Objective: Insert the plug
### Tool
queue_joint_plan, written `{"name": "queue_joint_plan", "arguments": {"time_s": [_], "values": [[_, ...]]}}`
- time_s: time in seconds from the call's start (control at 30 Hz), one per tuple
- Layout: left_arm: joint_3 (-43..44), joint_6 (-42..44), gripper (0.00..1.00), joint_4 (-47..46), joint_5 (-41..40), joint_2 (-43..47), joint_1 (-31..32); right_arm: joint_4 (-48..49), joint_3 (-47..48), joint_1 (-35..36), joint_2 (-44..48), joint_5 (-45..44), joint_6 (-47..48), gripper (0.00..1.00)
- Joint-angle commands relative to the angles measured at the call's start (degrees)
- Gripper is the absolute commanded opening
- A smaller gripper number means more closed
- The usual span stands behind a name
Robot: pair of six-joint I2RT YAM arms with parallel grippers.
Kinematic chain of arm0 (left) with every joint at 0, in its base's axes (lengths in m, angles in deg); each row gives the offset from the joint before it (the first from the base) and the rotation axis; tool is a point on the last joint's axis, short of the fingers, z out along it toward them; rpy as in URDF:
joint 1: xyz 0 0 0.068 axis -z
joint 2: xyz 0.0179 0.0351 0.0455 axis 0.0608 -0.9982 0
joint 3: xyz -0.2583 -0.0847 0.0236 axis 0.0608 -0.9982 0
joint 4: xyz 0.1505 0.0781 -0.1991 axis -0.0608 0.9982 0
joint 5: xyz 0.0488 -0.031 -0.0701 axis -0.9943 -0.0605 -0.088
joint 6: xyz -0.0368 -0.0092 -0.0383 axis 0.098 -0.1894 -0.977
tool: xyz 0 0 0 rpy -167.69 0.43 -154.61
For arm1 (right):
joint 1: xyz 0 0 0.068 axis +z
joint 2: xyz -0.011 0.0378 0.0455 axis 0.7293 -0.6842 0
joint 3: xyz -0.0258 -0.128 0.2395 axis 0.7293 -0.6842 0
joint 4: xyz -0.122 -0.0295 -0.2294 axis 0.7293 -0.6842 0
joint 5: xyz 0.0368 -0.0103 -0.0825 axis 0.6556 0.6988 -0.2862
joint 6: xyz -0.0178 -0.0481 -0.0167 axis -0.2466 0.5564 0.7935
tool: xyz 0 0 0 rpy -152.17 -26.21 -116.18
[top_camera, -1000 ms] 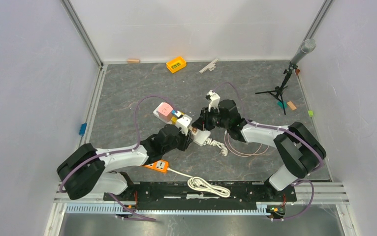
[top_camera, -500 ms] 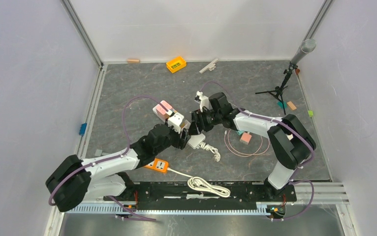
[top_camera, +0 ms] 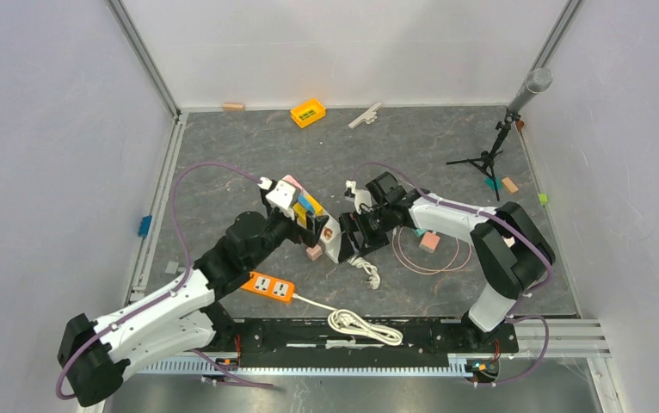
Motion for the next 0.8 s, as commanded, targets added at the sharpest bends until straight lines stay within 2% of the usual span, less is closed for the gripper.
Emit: {"name": "queue_joint_plan", "arguments": {"time_s": [0.0, 0.2, 0.43, 0.63, 0.77], "values": [[6.55, -5.24, 1.00, 12.35, -4.83, 1.94, -1.22, -2.13, 0.15, 0.19, -1.01, 0.80, 0.30, 0.98], [13.44, -18.06, 1.00, 27.68, -0.71, -0.24, -7.27, -1.87, 3.51, 0.26, -3.72, 0.40, 0.53, 0.98], [16.68, -29.97, 1.00, 33.86, 13.79, -4.28, -17.92, -0.38, 2.08, 2.52, -4.52, 0.88, 0.12, 0.98], [18.90, -33.45, 1.00, 34.34, 18.62, -5.60, -21.71, 7.65, -1.81, 8.96, -2.55, 4.45, -6.19, 0.98], [21.45, -33.92, 1.00, 38.30, 19.60, -7.53, -23.08, 9.69, -4.29, 9.44, 0.23, 3.23, -8.20, 0.98]]}}
